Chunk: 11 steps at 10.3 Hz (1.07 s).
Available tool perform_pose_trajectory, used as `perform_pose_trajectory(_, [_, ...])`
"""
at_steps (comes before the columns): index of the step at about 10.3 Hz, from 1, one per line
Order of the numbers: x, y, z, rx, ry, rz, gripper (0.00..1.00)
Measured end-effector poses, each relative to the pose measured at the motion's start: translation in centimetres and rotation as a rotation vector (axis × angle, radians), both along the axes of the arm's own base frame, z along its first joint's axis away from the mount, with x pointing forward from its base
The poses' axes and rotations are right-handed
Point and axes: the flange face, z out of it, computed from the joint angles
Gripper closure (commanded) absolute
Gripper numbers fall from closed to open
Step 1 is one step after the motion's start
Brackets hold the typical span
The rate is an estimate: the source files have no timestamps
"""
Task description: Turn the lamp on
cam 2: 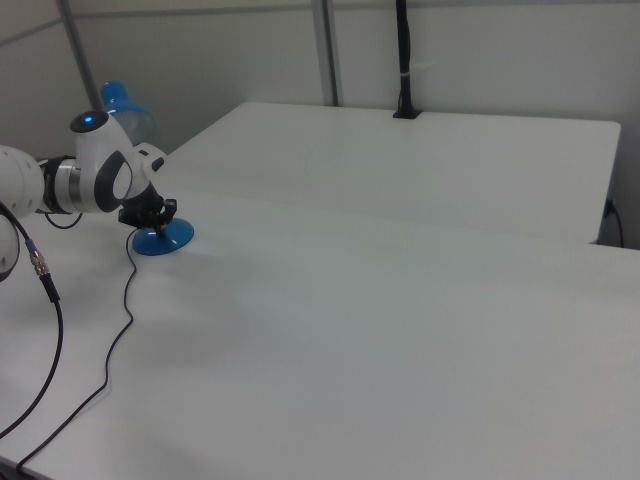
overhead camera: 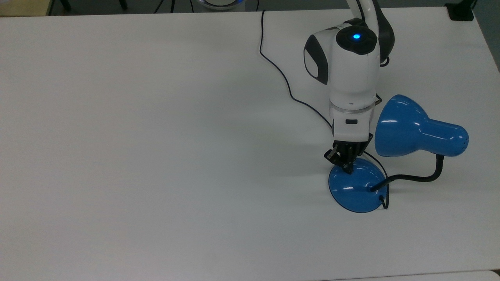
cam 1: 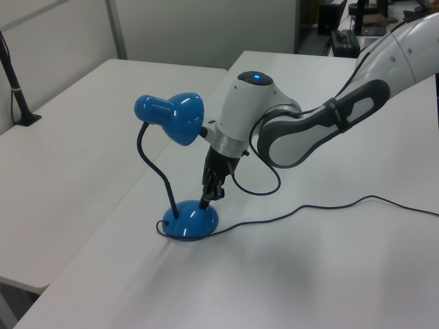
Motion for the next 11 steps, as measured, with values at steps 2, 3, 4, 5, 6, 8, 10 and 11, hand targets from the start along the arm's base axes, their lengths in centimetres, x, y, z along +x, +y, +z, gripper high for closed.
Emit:
perform_pose_trajectory(2, [0.1,0.2,-0.1,-0.001,-0.004,0.005,1.0])
perform_pose_trajectory(3, [0.1,0.3,-0.1,-0.004,-0.005,0.014,1.0])
perform_pose_trajectory(4, [0.1,0.3,-0.1,-0.011,-0.009,0.03,1.0])
perform_pose_trajectory(5, [0.1,0.4,-0.1,-0.021,-0.014,0.053,1.0])
perform_pose_trajectory(6, [0.2,0.7,-0.1,-0.037,-0.025,0.086,1.0])
perform_pose_trajectory(8, [0.2,1.2,-0.1,-0.083,-0.049,0.17,1.0])
perform_pose_trajectory(10, [-0.1,1.9,-0.2,-0.166,-0.079,0.289,1.0])
perform_pose_trajectory(11, [-0.3,2.2,-0.2,-0.205,-0.085,0.345,1.0])
